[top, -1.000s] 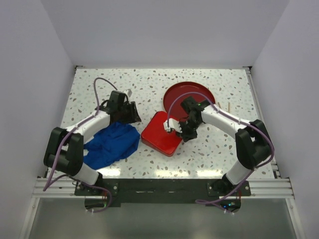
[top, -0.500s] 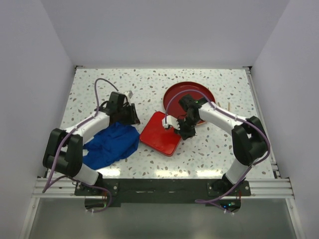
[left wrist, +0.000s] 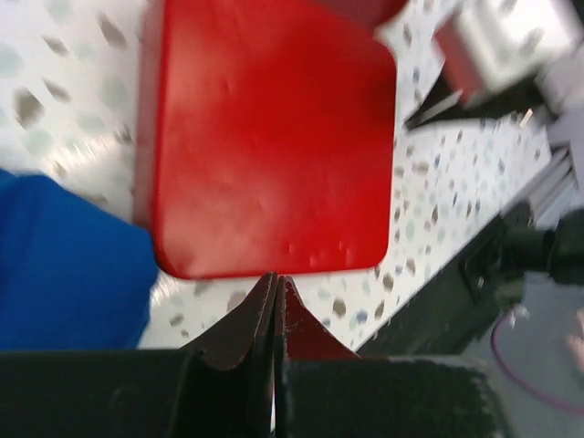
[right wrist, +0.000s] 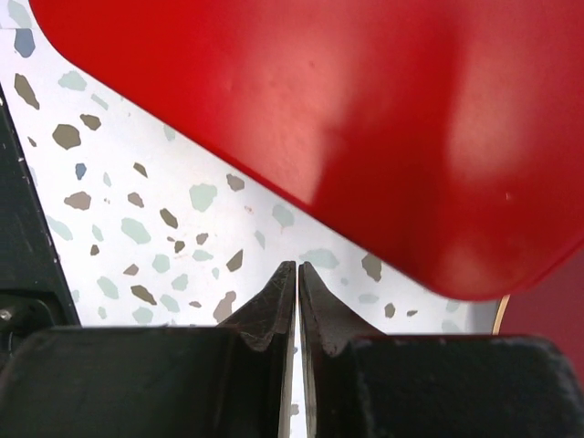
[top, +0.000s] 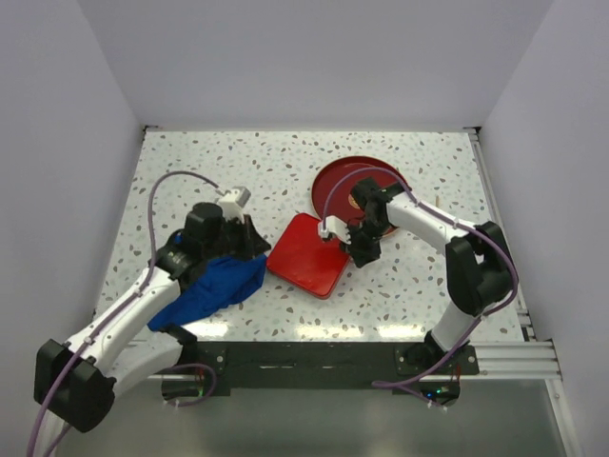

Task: Pack the cookies
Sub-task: Adjust the box lid on the packing box.

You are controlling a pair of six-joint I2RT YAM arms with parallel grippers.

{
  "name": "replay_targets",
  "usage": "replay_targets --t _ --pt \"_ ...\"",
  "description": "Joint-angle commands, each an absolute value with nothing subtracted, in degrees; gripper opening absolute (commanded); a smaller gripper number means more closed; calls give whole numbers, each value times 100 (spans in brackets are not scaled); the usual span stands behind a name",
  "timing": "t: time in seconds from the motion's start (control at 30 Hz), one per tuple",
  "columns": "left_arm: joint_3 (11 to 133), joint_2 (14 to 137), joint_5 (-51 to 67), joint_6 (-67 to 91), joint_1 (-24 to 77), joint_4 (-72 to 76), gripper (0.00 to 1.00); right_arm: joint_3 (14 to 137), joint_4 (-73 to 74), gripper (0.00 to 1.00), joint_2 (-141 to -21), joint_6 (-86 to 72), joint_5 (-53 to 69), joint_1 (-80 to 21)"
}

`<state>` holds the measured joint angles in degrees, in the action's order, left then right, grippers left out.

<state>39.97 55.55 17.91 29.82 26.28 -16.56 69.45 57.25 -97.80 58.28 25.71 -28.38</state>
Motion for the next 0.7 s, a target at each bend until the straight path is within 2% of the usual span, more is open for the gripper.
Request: replay_targets --t 0.0,0.03,0.17,0.67 --pt "3332 5414 1943 3769 3321 -1521 3 7101 5994 9 -9457 5669 2882 -2654" --pt "3288 5423 1847 3823 3409 -1529 0 7119 6003 9 -9474 5582 2909 -2646" --pt "3208 5668 1556 3876 3752 -1661 0 7137 5942 9 -9492 5467 3014 -2646" --pt "3506 7118 1230 3894 3964 -1107 0 7172 5757 9 -9422 5045 3076 -2584"
